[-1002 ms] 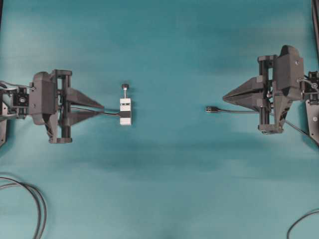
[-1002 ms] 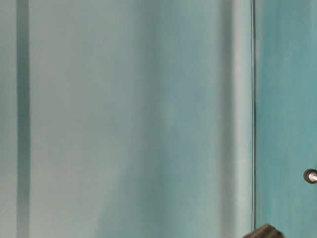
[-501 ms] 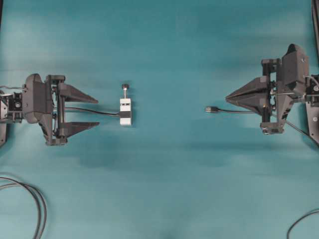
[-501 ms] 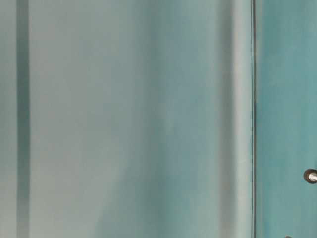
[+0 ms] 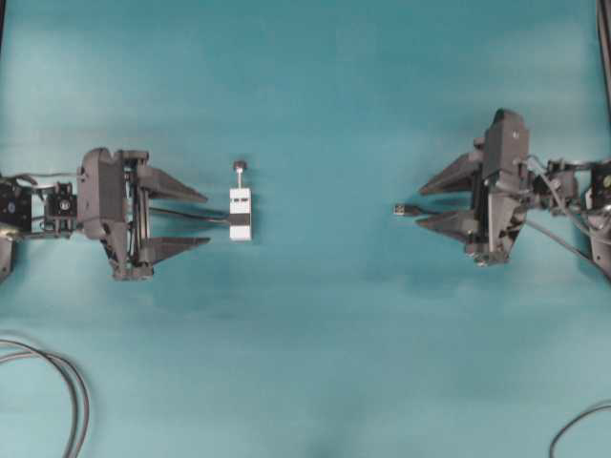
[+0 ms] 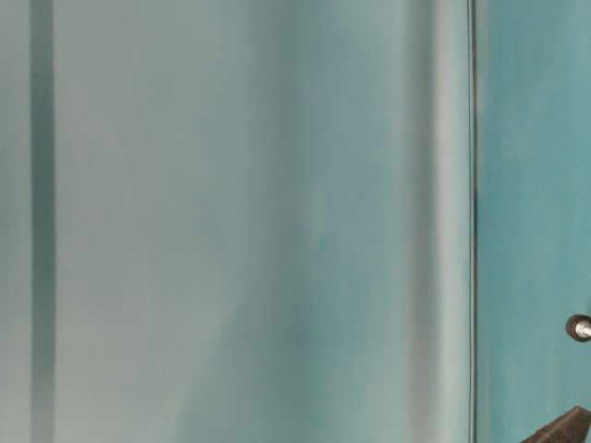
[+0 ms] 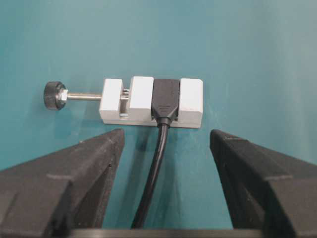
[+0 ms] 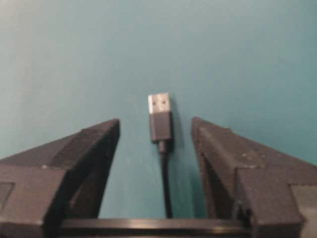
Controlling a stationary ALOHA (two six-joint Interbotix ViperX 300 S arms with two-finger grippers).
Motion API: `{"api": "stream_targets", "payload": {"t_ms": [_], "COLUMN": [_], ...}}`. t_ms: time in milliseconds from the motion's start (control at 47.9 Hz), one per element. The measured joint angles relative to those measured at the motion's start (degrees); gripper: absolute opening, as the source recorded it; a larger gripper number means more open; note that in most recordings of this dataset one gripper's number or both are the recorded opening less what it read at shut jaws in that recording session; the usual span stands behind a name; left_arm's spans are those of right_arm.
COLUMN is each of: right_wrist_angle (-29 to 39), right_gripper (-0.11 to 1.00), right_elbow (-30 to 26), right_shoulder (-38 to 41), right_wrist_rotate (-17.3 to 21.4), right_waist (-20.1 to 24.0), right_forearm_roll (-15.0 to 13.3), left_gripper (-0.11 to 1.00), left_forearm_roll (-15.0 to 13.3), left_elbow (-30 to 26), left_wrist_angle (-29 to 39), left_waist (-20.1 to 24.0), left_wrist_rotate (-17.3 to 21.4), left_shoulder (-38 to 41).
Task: Insert the USB cable into the female connector supported by the left arm.
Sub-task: 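Lower left gripper onto white clamp and right gripper onto USB plug, then close both grippers and lift the clamp and the USB plug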
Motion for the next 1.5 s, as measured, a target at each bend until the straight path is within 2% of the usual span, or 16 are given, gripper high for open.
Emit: {"api": "stream_targets", "payload": {"t_ms": [188,543,939,1503], "right_wrist_angle": [-3.16,-1.85,-1.05,1.49], "right_gripper": [0.58,0.55,0.24,0.22], "right_elbow": [-0.88,-0.88,-0.88,-1.05], "right_shoulder": [5.01,5.19,5.19,5.19], "right_wrist_rotate": [-0.09,-0.62,-2.20,-3.25], "right_waist": [0.00,-0.09,-0.18,1.58], "right_forearm_roll": [0.00,0.00,0.09,-0.26], "left_gripper": [0.76,0.76,0.75,0.75], "left_forearm_roll": [0.00,0.00,0.00,0.00], "left_elbow": [0.18,0.35,0.35,0.44], "left_wrist_angle": [-0.09,-0.09,0.00,0.18], "left_waist": [0.09,0.18,0.26,0.18], "left_wrist_rotate": [0.00,0.00,0.00,0.00], "left_shoulder": [0.00,0.00,0.00,0.00]}}
